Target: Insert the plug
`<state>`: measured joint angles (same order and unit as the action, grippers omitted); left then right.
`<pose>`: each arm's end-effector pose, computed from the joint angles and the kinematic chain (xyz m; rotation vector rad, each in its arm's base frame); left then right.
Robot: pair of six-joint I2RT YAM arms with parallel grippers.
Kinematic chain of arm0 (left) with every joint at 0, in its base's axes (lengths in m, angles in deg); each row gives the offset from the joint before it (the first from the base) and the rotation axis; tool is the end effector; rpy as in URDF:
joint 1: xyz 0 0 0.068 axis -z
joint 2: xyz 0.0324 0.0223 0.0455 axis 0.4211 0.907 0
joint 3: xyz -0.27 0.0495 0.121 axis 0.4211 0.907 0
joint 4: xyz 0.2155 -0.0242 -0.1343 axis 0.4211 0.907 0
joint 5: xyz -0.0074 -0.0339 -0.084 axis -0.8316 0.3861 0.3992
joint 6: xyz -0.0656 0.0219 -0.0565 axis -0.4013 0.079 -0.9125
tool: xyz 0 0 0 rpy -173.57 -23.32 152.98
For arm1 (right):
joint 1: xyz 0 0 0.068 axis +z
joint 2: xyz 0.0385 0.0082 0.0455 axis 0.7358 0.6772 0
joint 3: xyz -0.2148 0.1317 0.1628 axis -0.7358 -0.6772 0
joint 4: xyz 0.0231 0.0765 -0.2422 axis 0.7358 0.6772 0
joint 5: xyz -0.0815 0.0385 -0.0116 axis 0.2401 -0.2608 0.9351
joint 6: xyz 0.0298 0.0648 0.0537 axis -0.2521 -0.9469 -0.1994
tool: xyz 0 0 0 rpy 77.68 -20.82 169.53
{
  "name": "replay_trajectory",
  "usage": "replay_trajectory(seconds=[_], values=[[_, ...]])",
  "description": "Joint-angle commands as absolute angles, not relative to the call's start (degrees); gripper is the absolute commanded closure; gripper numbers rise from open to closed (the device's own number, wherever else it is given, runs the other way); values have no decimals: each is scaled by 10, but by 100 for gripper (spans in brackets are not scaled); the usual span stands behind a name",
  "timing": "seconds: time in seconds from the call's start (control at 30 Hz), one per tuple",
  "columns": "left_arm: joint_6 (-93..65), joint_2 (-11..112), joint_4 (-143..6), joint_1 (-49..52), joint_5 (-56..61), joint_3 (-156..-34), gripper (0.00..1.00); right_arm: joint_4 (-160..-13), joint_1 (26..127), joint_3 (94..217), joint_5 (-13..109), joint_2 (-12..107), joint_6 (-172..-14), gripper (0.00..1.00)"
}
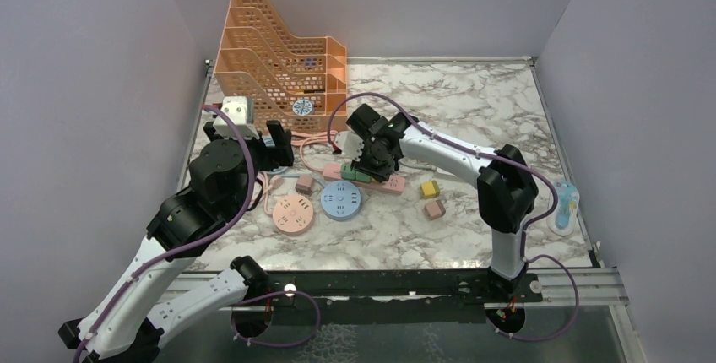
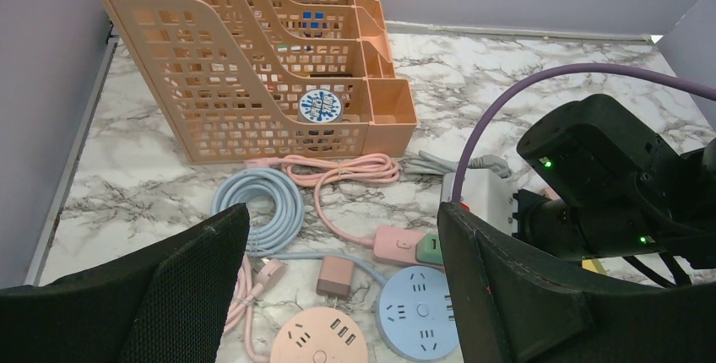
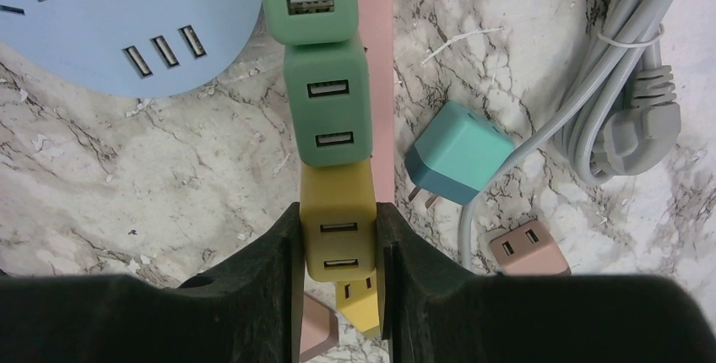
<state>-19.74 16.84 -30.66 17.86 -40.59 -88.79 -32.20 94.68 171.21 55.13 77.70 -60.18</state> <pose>0.1256 -0.0539 0.4339 -0.0635 1.7313 -0.2413 0.2783 0.3029 0.2109 -1.7236 2.3149 0.0859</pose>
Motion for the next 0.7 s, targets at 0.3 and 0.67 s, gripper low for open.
replay_trajectory(seconds=[0.3,0.67], values=[[-197,167,-304,178,-414,-884,16,-411,949,1673,520,792,-633,99],[-199,164,-304,178,-414,-882,16,-439,949,1606,568,795,-589,99]])
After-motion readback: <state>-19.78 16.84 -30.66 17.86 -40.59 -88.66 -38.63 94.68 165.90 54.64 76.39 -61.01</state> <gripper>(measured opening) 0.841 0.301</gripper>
